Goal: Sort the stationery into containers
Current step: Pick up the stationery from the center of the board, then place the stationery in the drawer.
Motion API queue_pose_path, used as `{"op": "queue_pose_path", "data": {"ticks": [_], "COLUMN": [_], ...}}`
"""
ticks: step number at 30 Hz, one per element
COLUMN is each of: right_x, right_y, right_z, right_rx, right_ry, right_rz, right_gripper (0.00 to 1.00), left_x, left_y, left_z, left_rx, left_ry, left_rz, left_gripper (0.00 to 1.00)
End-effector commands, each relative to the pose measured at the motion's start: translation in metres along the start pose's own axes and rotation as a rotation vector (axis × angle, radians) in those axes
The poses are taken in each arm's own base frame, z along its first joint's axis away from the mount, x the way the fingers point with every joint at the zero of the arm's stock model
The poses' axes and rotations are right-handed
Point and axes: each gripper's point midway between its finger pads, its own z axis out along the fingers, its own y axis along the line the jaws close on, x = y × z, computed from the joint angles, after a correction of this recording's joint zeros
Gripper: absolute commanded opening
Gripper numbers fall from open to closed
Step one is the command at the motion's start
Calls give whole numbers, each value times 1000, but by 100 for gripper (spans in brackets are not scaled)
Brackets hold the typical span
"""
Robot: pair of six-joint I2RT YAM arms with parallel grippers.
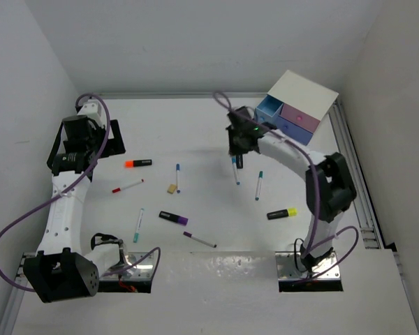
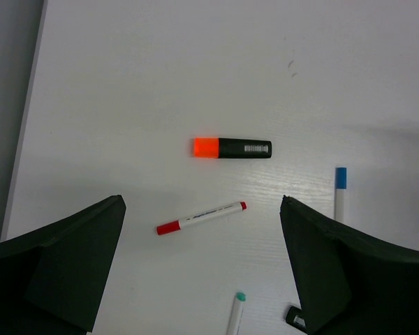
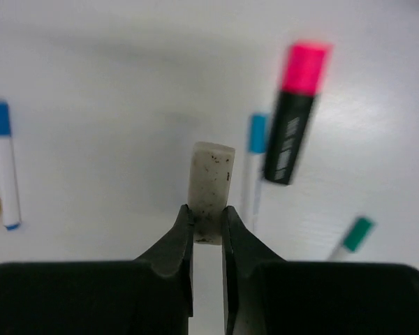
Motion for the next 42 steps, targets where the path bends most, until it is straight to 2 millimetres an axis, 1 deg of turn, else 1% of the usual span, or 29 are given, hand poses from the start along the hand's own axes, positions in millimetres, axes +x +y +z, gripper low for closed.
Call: {"op": "queue_pose_path", "data": {"ticks": [1, 3, 4, 5, 6, 7, 8, 9, 10, 12, 13, 14, 15, 17, 19, 20, 21, 23, 27, 33, 34, 35, 37, 38, 39, 41, 42], "right_x": [-108, -132, -143, -157, -162, -171, -175, -177, -181, -184, -184, -183, -186, -186, -192, -193, -198, -201, -208, -209, -210, -211, -210, -212, -213, -211, -214], "right_y": [-34, -55, -74, -81, -90, -103, -108, -118, -122, -133, -138, -141, -150, -157, -166, -167, -170, -175, -176, -175, -176, -176, -182, -183, -185, -187, -186], "right_z": [-70, -83, -86, -91, -92, -90, -88, -84, -78, -70, -61, -57, -55, -47, -46, -42, -45, -43, -46, -47, -47, -47, -41, -41, -40, -38, -42], "right_rx": [-18, 17, 44, 54, 63, 78, 83, 89, 88, 93, 96, 95, 101, 112, 123, 123, 126, 132, 126, 104, 108, 115, 134, 139, 145, 155, 153], "right_ry": [-303, -367, -392, -431, -441, -454, -461, -460, -457, -448, -429, -423, -430, -430, -451, -446, -457, -461, -476, -474, -476, -479, -470, -475, -477, -472, -482], "right_rz": [2, 1, 24, 36, 45, 62, 68, 85, 99, 129, 144, 169, 185, 194, 204, 205, 209, 214, 224, 244, 240, 237, 231, 231, 228, 226, 221], "right_gripper": [0, 0, 0, 0, 0, 0, 0, 0, 0, 0, 0, 0, 0, 0, 0, 0, 0, 0, 0, 0, 3, 12, 22, 30, 44, 57, 63], "left_x": [-36, -36, -37, -37, -37, -38, -39, -41, -45, -48, -49, -49, -50, -50, -49, -48, -48, -47, -45, -41, -41, -42, -45, -45, -47, -47, -48], "left_y": [-7, -10, -14, -15, -16, -17, -17, -17, -16, -15, -14, -14, -11, -9, -7, -7, -6, -7, -6, -7, -7, -7, -7, -6, -6, -6, -7], "left_z": [-4, -1, 0, 0, 3, 3, 4, 5, 4, 4, 4, 4, 4, 3, 4, 5, 6, 6, 8, 11, 12, 11, 10, 10, 10, 10, 8], "left_rx": [40, 55, 74, 78, 84, 91, 91, 88, 84, 76, 72, 67, 55, 45, 34, 34, 32, 34, 33, 36, 36, 36, 38, 35, 32, 31, 32], "left_ry": [-109, -106, -111, -112, -109, -112, -115, -118, -126, -130, -135, -134, -138, -139, -134, -132, -131, -131, -125, -120, -117, -121, -126, -126, -131, -129, -134], "left_rz": [-14, -23, -32, -38, -42, -48, -48, -45, -45, -41, -38, -36, -35, -30, -27, -24, -25, -25, -28, -32, -33, -31, -32, -31, -29, -29, -27], "left_gripper": [100, 100, 100, 100, 100, 100, 100, 100, 100, 100, 100, 100, 100, 100, 100, 100, 100, 100, 100, 100, 100, 100, 100, 100, 100, 100, 100]}}
